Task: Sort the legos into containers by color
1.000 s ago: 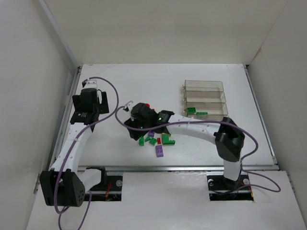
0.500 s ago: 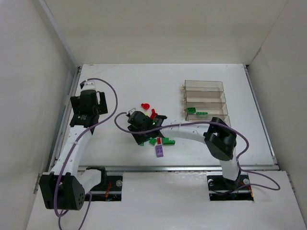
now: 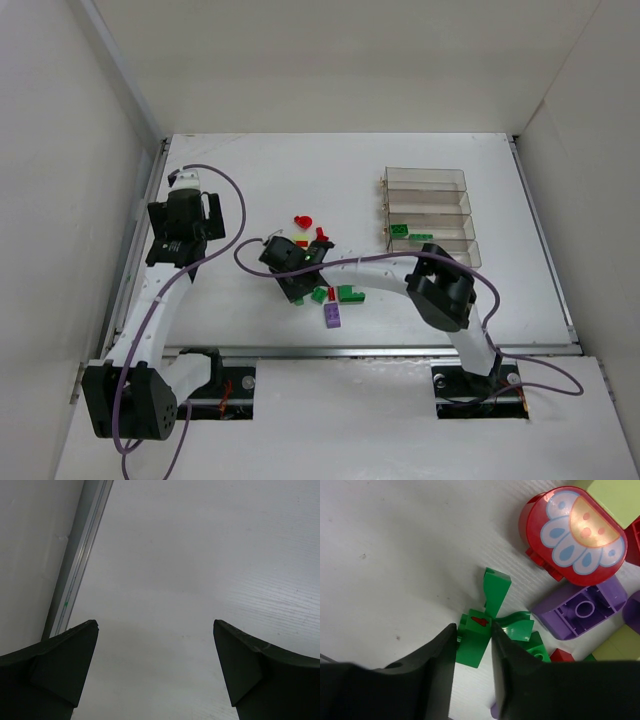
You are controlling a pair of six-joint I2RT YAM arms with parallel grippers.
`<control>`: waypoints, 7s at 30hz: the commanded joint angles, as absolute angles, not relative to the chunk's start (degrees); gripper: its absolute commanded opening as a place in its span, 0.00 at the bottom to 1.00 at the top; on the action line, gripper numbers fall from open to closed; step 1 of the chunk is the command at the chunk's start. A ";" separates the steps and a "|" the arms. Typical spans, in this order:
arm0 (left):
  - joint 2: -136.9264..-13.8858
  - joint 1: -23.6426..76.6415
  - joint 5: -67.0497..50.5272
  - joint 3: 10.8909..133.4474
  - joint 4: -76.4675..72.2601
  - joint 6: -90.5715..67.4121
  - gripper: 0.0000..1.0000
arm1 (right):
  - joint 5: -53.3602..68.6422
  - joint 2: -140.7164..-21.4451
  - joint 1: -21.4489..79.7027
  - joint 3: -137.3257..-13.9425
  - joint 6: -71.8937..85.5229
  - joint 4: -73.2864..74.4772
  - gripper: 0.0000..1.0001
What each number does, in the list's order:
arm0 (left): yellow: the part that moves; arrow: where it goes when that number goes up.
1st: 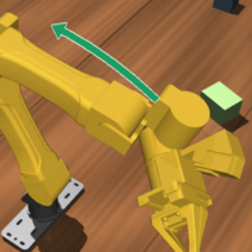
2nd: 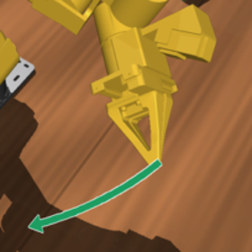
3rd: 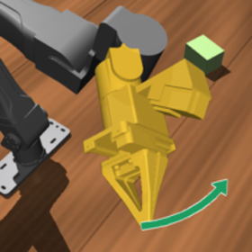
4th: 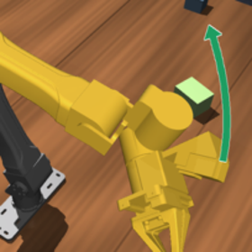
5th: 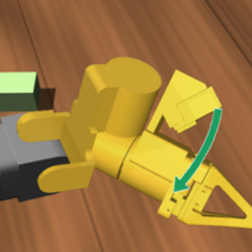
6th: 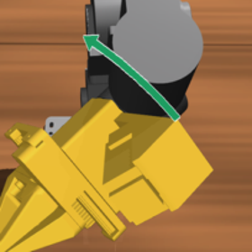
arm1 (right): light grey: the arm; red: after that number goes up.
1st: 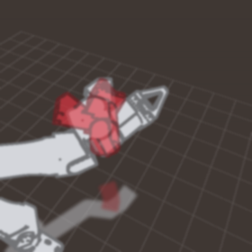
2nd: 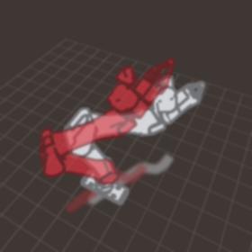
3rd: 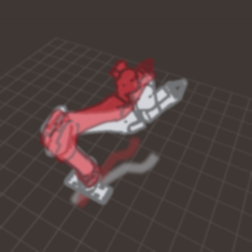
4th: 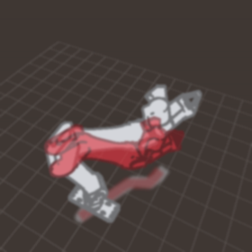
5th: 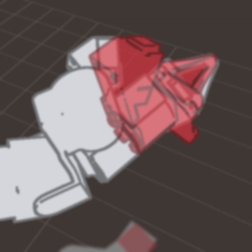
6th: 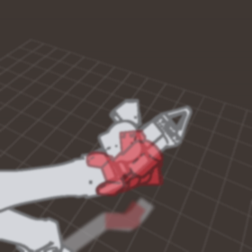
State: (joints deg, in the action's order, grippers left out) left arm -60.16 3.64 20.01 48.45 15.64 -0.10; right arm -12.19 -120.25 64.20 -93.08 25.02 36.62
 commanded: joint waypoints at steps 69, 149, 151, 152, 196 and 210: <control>-82.53 46.85 0.25 50.55 23.91 36.03 0.54 | -20.48 -85.08 15.12 -70.85 36.30 34.10 0.88; -123.93 46.40 -21.72 107.05 -1.05 12.30 0.02 | -18.98 -77.87 5.27 -72.52 36.65 33.57 0.89; -124.53 46.41 -20.57 107.05 -1.67 12.30 0.13 | -18.98 -77.34 5.27 -71.98 36.04 33.57 0.89; -124.54 46.41 -20.57 107.57 -2.28 12.30 0.18 | -18.98 -76.65 5.27 -71.37 36.04 33.57 0.89; -63.99 9.41 10.98 51.86 14.59 -2.10 1.00 | 5.19 -94.37 54.66 -72.33 5.64 31.11 0.62; -62.23 5.62 7.21 50.19 14.06 -2.72 1.00 | -1.93 -107.92 58.89 -82.08 1.07 33.04 0.75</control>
